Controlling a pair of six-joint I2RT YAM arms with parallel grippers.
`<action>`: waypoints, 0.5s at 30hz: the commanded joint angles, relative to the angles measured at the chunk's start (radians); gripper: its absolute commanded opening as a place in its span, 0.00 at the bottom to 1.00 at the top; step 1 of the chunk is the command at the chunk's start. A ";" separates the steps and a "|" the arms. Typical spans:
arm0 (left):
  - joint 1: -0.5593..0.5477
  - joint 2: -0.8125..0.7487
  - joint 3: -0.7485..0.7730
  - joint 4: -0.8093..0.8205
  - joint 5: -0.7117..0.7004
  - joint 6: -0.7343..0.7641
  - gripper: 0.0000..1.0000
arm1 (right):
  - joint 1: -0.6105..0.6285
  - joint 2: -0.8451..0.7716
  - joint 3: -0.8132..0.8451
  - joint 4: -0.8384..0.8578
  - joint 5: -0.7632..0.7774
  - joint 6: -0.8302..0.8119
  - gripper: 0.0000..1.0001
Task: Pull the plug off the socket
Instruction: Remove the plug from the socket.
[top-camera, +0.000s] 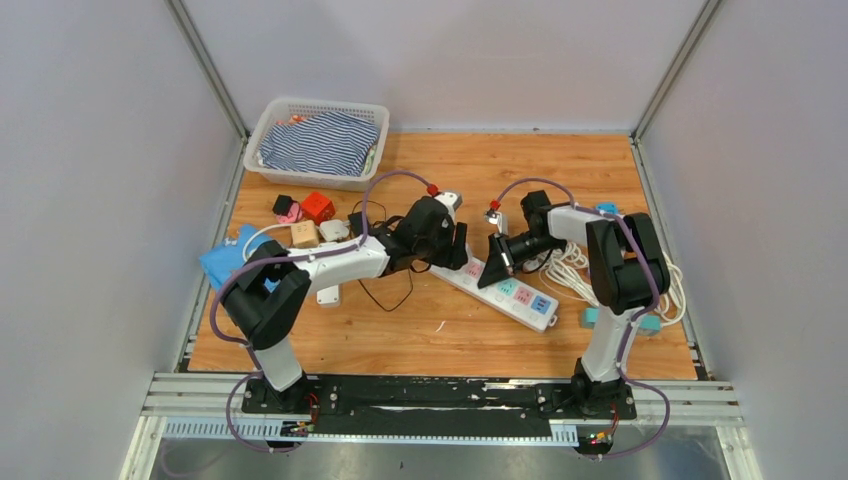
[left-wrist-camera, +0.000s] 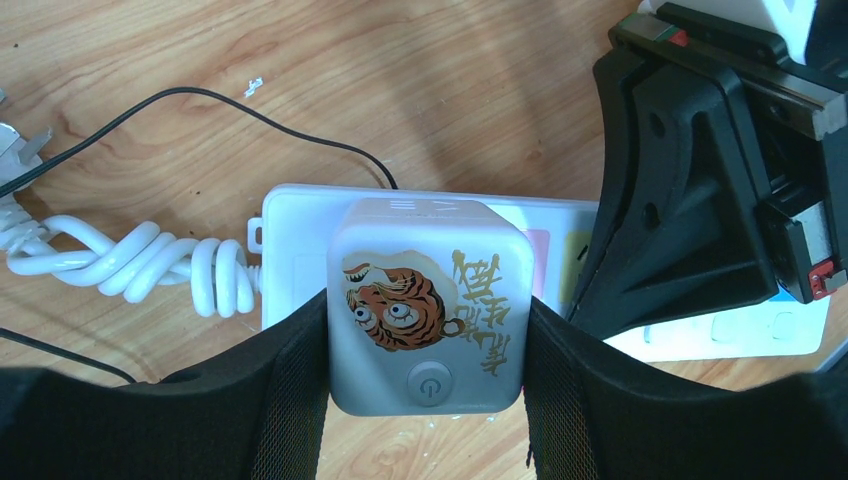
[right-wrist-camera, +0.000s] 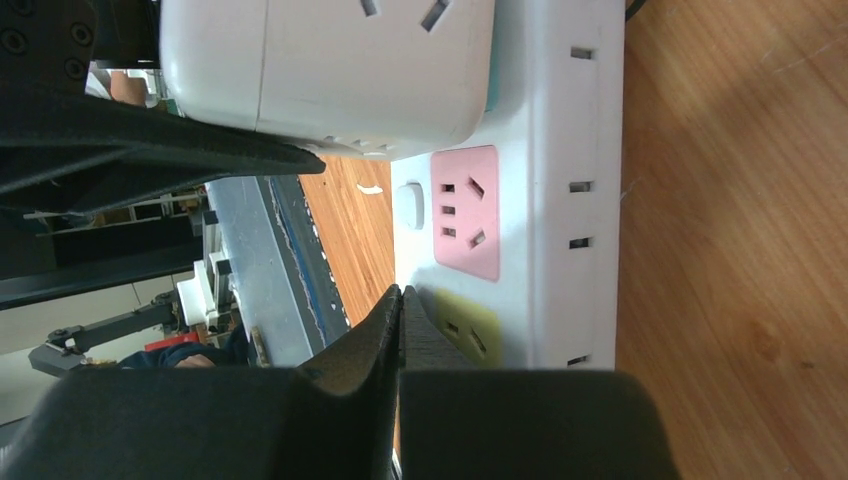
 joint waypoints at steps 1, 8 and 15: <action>-0.044 0.032 -0.011 -0.049 -0.047 -0.006 0.00 | 0.014 0.052 0.009 -0.012 0.118 -0.019 0.00; -0.096 0.041 -0.014 -0.062 -0.210 0.051 0.00 | 0.014 0.059 0.009 -0.015 0.153 -0.019 0.00; -0.153 0.111 0.086 -0.201 -0.372 0.151 0.00 | 0.015 0.070 0.012 -0.018 0.185 -0.019 0.00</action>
